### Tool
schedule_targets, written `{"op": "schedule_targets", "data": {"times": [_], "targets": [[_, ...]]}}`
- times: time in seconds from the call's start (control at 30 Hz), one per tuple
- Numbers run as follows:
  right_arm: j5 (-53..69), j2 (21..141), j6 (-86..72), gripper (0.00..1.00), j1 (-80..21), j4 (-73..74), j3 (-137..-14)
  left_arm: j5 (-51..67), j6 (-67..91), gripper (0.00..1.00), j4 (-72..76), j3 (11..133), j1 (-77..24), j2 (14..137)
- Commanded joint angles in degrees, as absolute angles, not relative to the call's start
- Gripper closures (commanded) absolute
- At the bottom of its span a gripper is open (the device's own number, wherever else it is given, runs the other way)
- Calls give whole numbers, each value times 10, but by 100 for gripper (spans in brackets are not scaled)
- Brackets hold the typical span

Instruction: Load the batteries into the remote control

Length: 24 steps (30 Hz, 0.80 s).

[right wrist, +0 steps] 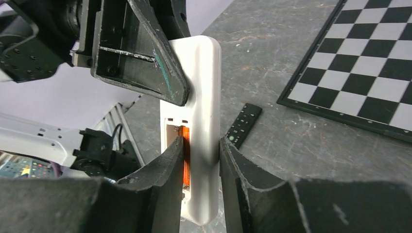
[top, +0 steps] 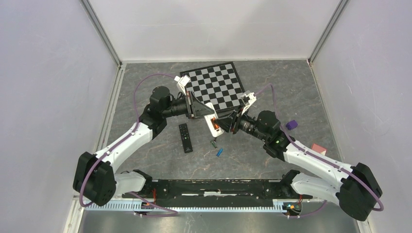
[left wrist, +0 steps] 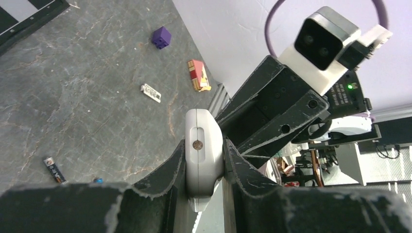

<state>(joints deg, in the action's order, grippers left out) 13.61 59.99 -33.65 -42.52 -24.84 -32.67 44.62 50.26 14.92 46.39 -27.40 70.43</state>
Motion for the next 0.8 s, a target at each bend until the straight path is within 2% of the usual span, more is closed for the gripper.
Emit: {"op": "schedule_targets", "data": {"times": [0.0, 0.2, 0.23, 0.47, 0.6, 0.77], "targets": [[4, 585, -261, 63, -413, -165, -345, 465, 471, 98, 101, 500, -275, 677], [8, 560, -283, 41, -413, -163, -340, 439, 433, 98, 55, 507, -270, 677], [13, 555, -289, 40, -413, -163, -340, 434, 424, 98, 42, 510, -269, 676], [55, 560, -285, 38, -413, -140, -343, 374, 349, 98, -71, 537, -257, 654], [55, 608, -281, 42, -416, -83, -344, 323, 317, 98, -110, 540, -255, 620], [-53, 650, -289, 46, -468, -14, -342, 338, 309, 98, -62, 510, -255, 567]]}}
